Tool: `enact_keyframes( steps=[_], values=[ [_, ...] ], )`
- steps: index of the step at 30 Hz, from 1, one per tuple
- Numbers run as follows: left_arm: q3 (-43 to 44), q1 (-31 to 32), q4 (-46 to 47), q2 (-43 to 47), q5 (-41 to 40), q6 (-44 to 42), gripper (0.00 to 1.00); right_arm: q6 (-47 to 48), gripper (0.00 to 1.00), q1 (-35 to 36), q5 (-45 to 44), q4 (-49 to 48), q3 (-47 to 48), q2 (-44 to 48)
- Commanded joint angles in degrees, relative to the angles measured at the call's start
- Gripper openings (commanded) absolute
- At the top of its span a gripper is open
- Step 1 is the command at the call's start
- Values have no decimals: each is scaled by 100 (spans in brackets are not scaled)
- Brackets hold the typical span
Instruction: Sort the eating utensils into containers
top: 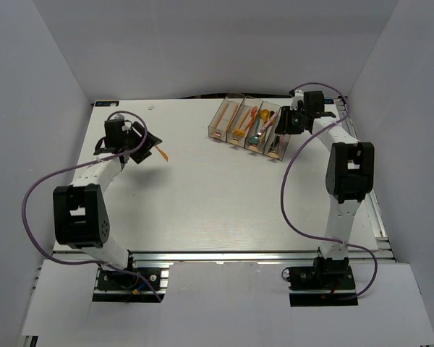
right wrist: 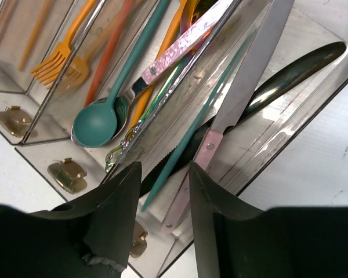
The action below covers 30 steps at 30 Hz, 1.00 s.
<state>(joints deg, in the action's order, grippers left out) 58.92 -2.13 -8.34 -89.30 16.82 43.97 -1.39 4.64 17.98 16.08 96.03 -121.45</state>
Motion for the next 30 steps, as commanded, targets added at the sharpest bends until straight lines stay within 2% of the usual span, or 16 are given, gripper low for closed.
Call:
enact_keyframes(
  steps=[1,3,6,8,9,13,16,23,24,30],
  values=[
    [444,-33,-421,-298,-336,86,75,-125,45,-60,285,-193,-49,446],
    [794,-33,-720,-640,-564,51,71,-107,46,-112,416,-149,3,517],
    [1061,-33,-959,-1141,-907,-116,69,365,53,-122,932,0,135,736],
    [1569,-33,-1336,-1518,-1040,-256,67,1208,74,-122,1329,237,241,938],
    [1718,-24,-1441,-1651,-1206,-300,67,1420,89,-113,1636,264,232,1017],
    [2448,11,-1846,-2319,-1418,-511,67,2203,89,-113,2322,308,-162,1474],
    [3133,63,-2092,-2846,-1576,-643,66,2810,89,-113,2973,721,-242,1606],
    [4513,125,-2672,-3875,-2050,-802,60,2749,89,-78,3133,537,-822,1923],
    [4784,351,-2795,-3980,-2068,-837,58,2740,89,-78,3133,520,-857,1958],
    [5875,669,-3480,-4754,-2525,-1206,48,2626,89,-78,3098,370,-1191,2116]
  ],
)
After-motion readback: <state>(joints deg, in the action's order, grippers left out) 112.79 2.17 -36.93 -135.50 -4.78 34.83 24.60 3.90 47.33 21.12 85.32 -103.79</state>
